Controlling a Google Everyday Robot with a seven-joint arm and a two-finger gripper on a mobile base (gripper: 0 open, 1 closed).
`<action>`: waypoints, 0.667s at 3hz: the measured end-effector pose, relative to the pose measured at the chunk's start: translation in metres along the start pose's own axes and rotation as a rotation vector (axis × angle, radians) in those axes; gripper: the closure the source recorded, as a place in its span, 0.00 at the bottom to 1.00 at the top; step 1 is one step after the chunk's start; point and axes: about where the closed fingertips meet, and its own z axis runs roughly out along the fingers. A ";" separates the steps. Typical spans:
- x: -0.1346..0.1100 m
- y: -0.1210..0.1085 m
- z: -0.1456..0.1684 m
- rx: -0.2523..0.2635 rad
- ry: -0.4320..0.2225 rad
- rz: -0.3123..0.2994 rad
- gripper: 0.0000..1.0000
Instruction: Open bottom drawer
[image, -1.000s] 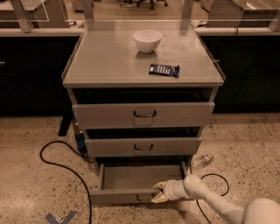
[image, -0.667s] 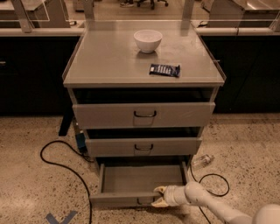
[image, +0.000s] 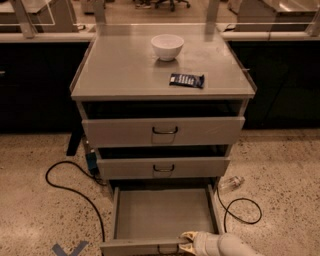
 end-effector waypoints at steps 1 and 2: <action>-0.001 -0.001 0.000 0.000 0.000 0.000 1.00; -0.001 -0.001 0.000 0.000 0.000 0.000 0.81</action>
Offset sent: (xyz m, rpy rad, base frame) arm 0.0012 0.0004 0.0014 0.0000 0.0000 0.0000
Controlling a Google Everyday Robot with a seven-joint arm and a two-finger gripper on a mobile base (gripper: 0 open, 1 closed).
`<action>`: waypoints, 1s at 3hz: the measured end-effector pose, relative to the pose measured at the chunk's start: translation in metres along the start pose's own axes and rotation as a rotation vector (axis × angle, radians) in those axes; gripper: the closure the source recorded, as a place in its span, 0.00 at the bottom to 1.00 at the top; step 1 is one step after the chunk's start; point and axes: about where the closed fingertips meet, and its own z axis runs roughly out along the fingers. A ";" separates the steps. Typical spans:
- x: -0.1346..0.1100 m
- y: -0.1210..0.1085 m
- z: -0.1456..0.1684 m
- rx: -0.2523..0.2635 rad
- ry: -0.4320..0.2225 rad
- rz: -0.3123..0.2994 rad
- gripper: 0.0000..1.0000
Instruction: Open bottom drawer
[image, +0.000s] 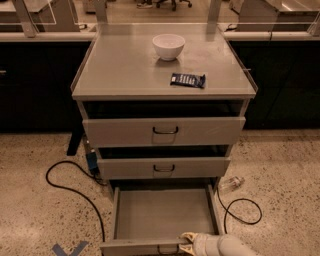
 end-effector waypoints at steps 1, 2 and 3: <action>0.000 0.000 0.000 0.000 0.000 0.000 0.58; 0.000 0.000 0.000 0.000 0.000 0.000 0.35; 0.000 0.000 0.000 0.000 0.000 0.000 0.12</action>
Offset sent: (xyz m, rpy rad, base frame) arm 0.0000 0.0000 0.0000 0.0000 0.0000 0.0000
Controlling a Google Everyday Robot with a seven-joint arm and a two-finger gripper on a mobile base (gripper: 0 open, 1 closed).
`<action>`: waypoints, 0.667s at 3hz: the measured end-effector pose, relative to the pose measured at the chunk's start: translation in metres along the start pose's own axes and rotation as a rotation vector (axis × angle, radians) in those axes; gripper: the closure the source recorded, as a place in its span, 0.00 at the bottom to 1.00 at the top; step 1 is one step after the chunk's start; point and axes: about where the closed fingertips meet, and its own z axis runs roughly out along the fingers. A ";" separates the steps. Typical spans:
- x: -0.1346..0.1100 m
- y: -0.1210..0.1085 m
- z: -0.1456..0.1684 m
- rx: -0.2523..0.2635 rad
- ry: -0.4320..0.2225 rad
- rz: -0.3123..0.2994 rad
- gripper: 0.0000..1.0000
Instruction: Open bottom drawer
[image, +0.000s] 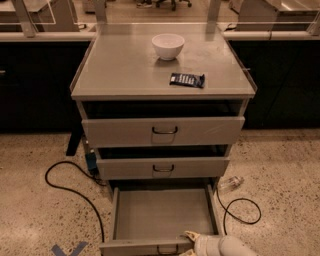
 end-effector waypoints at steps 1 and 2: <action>0.000 0.000 0.000 0.000 0.000 0.000 0.00; 0.000 0.000 0.000 0.000 0.000 0.000 0.00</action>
Offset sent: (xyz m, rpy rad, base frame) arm 0.0000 0.0000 0.0000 0.0000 0.0000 0.0000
